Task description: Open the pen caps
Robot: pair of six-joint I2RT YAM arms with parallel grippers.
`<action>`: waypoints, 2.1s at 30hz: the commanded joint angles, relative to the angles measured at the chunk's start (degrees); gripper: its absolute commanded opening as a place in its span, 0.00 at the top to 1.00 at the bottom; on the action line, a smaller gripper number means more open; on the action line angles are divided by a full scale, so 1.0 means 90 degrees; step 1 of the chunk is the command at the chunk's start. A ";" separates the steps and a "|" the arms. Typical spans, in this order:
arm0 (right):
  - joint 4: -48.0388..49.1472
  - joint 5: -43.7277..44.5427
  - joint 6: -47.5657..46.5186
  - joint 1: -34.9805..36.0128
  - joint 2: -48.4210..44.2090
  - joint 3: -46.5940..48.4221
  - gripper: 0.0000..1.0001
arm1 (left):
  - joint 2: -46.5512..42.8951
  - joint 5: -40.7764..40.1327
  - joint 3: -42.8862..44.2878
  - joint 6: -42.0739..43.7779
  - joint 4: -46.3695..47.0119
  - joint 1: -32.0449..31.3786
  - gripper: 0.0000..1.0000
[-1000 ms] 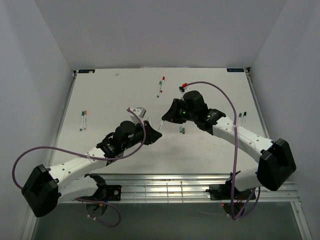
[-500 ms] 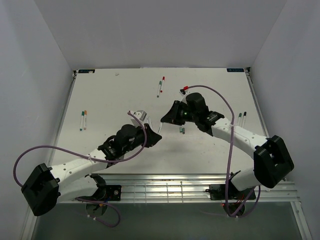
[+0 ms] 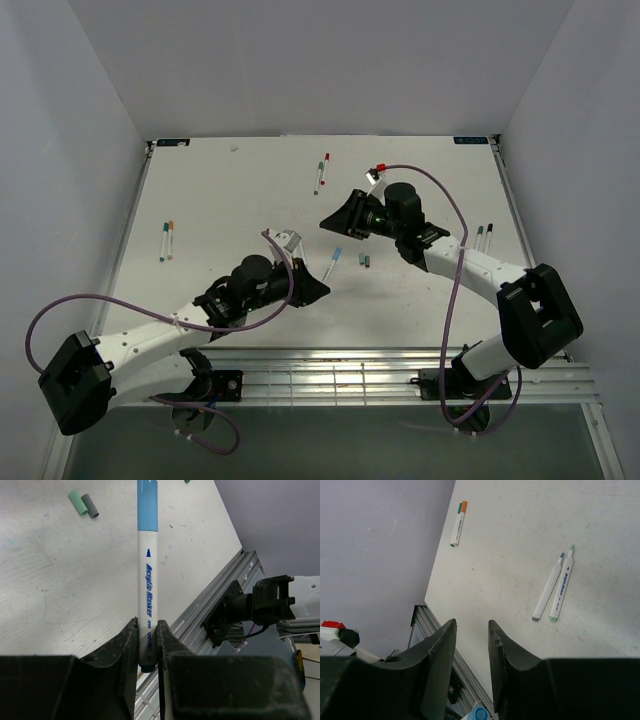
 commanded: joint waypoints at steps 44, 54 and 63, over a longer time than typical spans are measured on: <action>0.2065 -0.0604 0.0935 0.0448 -0.0230 -0.1152 0.66 | -0.0389 -0.1029 0.0232 -0.0166 -0.0382 -0.0011 1.00; 0.2133 -0.0624 0.0975 0.0458 -0.0162 -0.1123 0.70 | -0.0409 -0.1000 0.0203 -0.0147 -0.0343 -0.0011 1.00; 0.2084 -0.0430 0.1072 0.0458 0.0121 -0.0957 0.92 | -0.0467 -0.0883 0.0096 -0.0059 -0.0235 -0.0011 1.00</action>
